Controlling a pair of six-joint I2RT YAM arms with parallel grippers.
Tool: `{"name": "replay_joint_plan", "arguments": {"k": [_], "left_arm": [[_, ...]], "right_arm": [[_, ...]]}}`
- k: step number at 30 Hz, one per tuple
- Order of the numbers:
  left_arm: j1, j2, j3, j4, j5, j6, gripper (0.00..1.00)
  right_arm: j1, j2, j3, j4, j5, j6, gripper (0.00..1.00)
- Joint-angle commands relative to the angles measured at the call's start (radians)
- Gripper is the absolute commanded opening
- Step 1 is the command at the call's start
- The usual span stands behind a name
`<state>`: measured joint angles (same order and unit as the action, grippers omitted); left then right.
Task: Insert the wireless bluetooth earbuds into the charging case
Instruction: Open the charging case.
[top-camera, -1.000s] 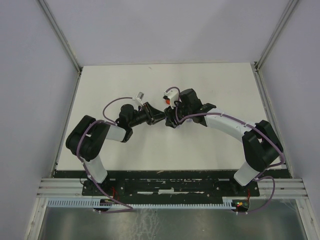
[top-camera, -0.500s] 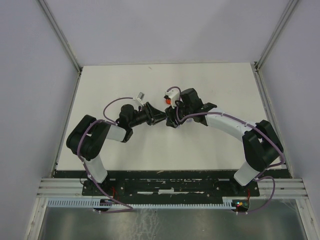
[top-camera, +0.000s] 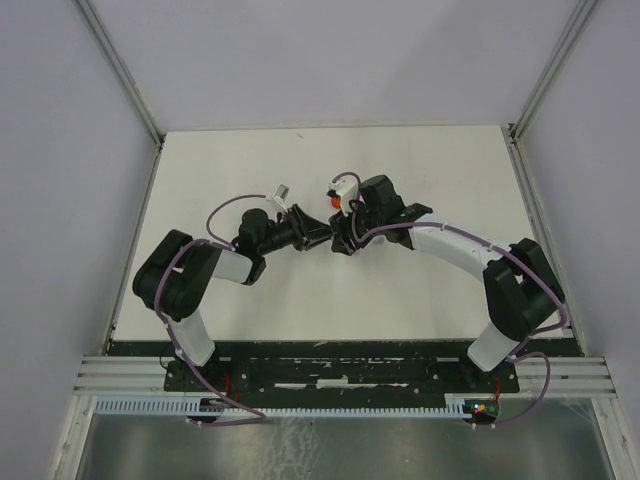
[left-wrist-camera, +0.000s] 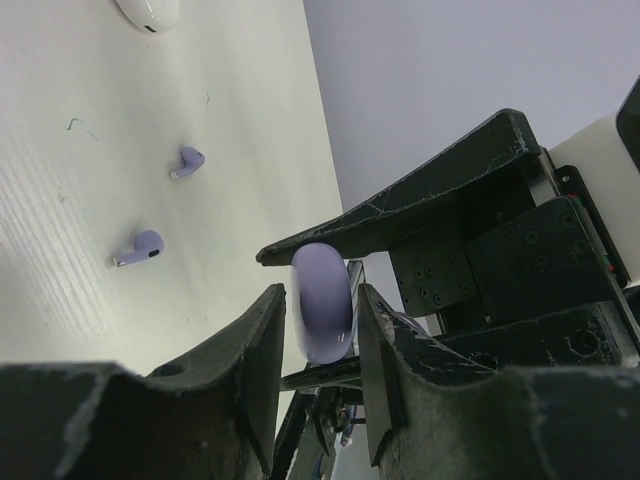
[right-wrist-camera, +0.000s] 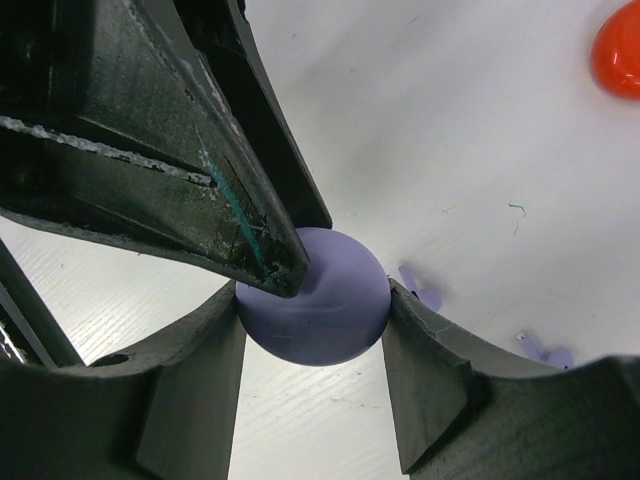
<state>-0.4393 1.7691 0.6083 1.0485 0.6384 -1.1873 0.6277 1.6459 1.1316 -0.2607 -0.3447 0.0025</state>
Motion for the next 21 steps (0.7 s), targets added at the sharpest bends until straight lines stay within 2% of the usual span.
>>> {"name": "replay_joint_plan", "arguments": {"k": [1, 8, 21], "left_arm": [[-0.003, -0.010, 0.018, 0.025, 0.020, 0.062, 0.41], [-0.004, -0.017, 0.019, -0.001, 0.015, 0.083, 0.37], [-0.003, -0.013, 0.021, -0.001, 0.020, 0.089, 0.12]], "right_arm": [[-0.002, 0.013, 0.056, 0.004, -0.023, -0.002, 0.38], [-0.001, 0.025, 0.066, -0.010, -0.025, -0.005, 0.37], [-0.002, 0.037, 0.094, -0.033, -0.018, -0.012, 0.38]]}}
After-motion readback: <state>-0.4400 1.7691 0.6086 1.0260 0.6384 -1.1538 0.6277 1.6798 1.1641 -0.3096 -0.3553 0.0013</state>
